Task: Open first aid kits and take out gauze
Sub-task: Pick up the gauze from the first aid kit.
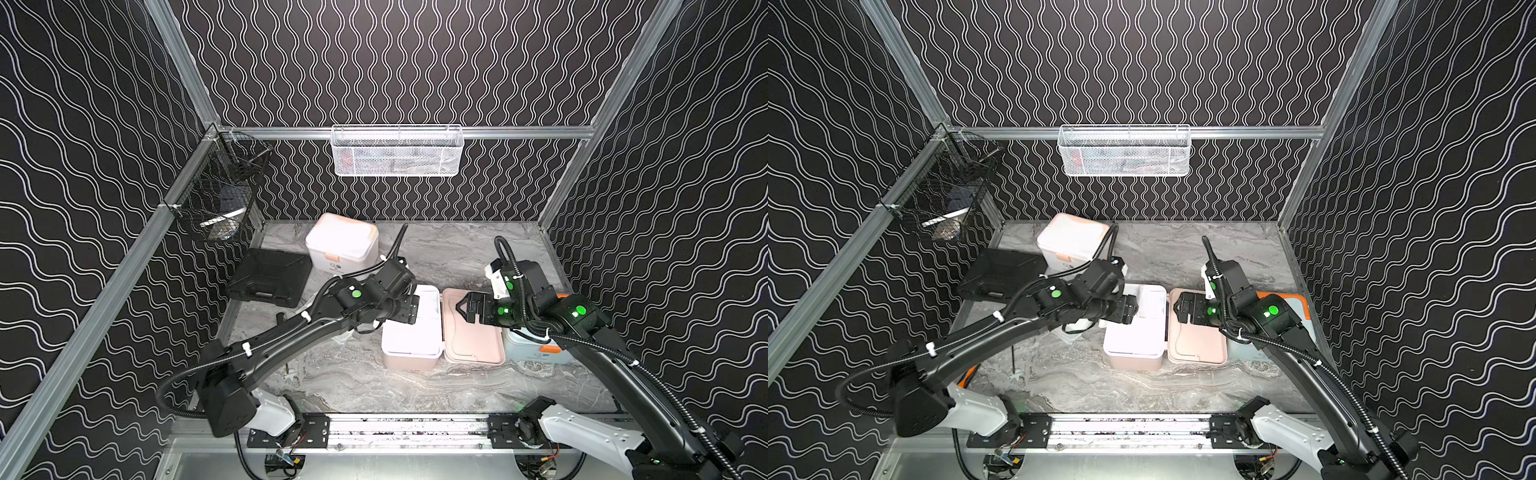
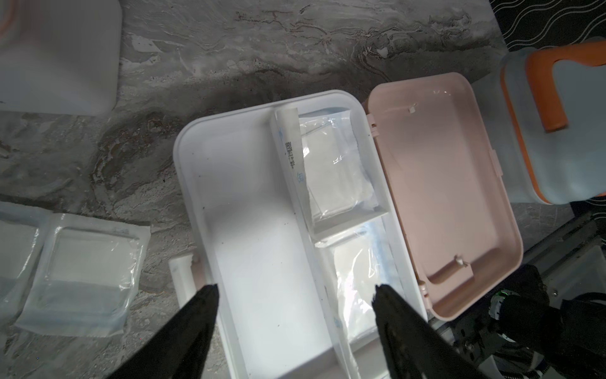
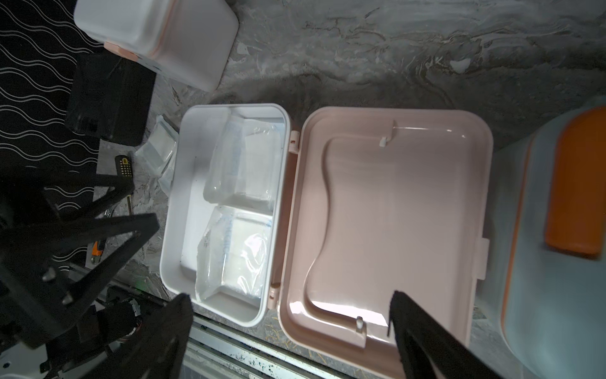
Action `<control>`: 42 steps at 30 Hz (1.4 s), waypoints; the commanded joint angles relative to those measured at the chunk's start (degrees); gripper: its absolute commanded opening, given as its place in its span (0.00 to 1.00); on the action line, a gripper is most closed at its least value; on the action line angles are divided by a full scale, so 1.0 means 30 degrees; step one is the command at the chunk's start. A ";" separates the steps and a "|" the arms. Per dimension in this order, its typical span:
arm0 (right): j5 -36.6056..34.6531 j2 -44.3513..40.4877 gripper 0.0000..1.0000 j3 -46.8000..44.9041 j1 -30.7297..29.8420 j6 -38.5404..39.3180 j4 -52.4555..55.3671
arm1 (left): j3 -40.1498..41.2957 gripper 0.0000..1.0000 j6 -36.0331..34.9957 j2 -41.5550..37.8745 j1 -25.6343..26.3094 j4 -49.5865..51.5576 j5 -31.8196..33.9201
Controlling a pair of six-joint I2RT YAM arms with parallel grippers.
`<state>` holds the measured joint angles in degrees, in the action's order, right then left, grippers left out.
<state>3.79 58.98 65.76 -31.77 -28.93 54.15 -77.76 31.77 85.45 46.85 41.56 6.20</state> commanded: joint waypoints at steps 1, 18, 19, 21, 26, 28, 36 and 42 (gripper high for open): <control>0.0860 -0.0093 0.94 -0.0922 -0.0016 0.0033 -0.0854 | -0.0853 0.72 -0.0507 0.1220 0.0027 0.0032 0.0234; 0.2779 0.0117 0.93 -0.2458 -0.0162 0.0341 -0.1646 | -0.2882 0.35 -0.0812 0.5123 -0.0491 -0.0421 -0.0717; 0.2779 0.0141 0.93 -0.2449 -0.0162 0.0354 -0.1649 | -0.2810 0.31 -0.0801 0.5098 -0.0554 -0.0449 -0.0718; 0.2808 0.0177 0.94 -0.2441 -0.0162 0.0326 -0.1708 | -0.2636 0.27 -0.0805 0.5031 -0.0671 -0.0574 -0.0718; 0.2874 0.0345 1.00 -0.2379 -0.0214 0.0301 -0.1796 | -0.2268 0.14 -0.0805 0.4845 -0.1023 -0.0729 -0.0893; 0.2867 0.0393 1.00 -0.2297 -0.0248 0.0297 -0.1763 | -0.2128 0.10 -0.0777 0.4599 -0.1056 -0.0831 -0.0937; 0.2547 -0.0009 1.00 -0.1768 -0.0338 0.0151 -0.1615 | -0.1929 0.00 -0.0229 0.2416 -0.1086 -0.1687 -0.2251; 0.3093 -0.0562 1.00 -0.1614 -0.0480 0.0150 -0.2157 | -0.1276 0.00 0.0317 0.0058 -0.1469 -0.2573 -0.3267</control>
<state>11.97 57.89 60.49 -32.97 -28.03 49.32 -82.35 31.66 87.88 43.09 36.10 -1.74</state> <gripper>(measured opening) 0.995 0.054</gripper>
